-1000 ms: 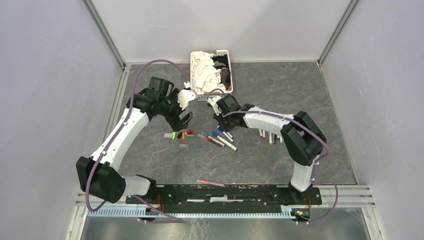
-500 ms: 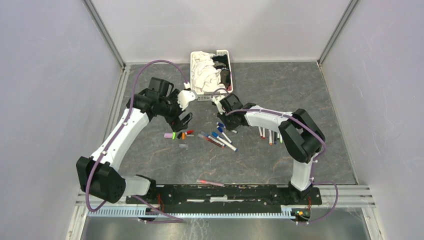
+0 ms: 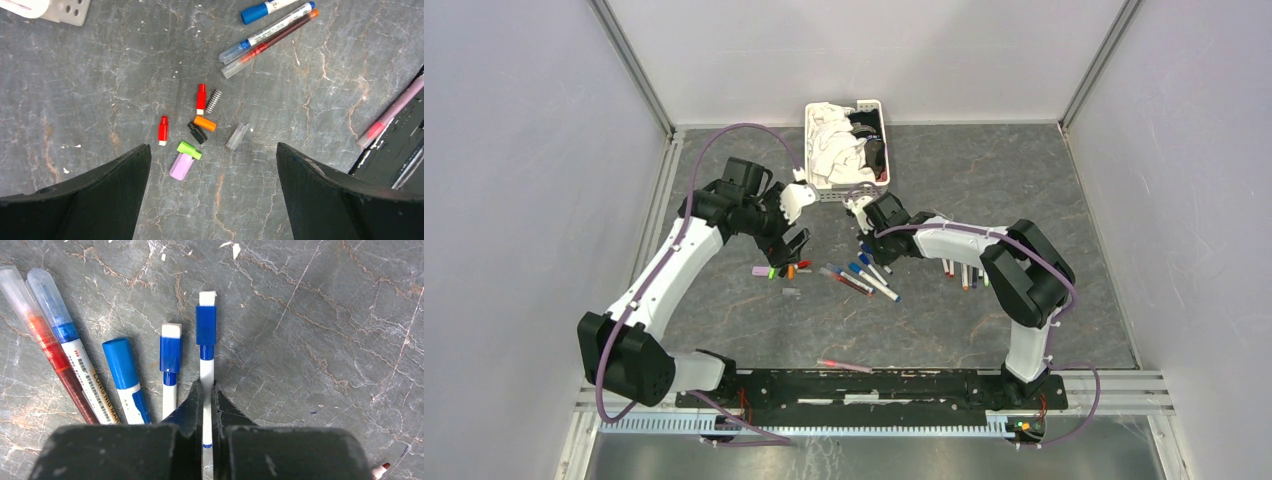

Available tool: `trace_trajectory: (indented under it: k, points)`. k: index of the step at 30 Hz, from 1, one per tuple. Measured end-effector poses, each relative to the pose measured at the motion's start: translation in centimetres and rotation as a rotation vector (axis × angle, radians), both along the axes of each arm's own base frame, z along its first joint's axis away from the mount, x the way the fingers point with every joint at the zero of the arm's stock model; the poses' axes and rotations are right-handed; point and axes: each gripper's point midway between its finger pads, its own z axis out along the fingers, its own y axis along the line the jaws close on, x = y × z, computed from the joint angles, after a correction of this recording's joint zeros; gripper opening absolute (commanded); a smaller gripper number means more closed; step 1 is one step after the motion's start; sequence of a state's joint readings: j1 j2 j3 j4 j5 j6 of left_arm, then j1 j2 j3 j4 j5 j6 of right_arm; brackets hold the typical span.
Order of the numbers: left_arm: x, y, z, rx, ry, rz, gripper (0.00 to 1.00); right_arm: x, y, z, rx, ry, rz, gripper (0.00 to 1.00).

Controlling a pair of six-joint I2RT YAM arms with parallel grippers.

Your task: Open the pen caps

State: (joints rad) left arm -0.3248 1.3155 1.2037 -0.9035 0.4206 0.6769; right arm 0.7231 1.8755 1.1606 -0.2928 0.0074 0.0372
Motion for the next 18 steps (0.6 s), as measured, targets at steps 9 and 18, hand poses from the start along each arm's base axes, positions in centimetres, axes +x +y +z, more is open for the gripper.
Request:
trace_trajectory:
  k: [9, 18]
  points:
    - [-2.2, -0.8, -1.4, -0.046, 0.061, -0.071, 1.00, -0.7, 0.5, 1.9, 0.035, 0.024, 0.015, 0.00]
    - [-3.3, -1.5, -1.7, -0.073, 0.058, -0.191, 1.00, -5.4, 5.4, 9.1, 0.345, 0.141, 0.204, 0.00]
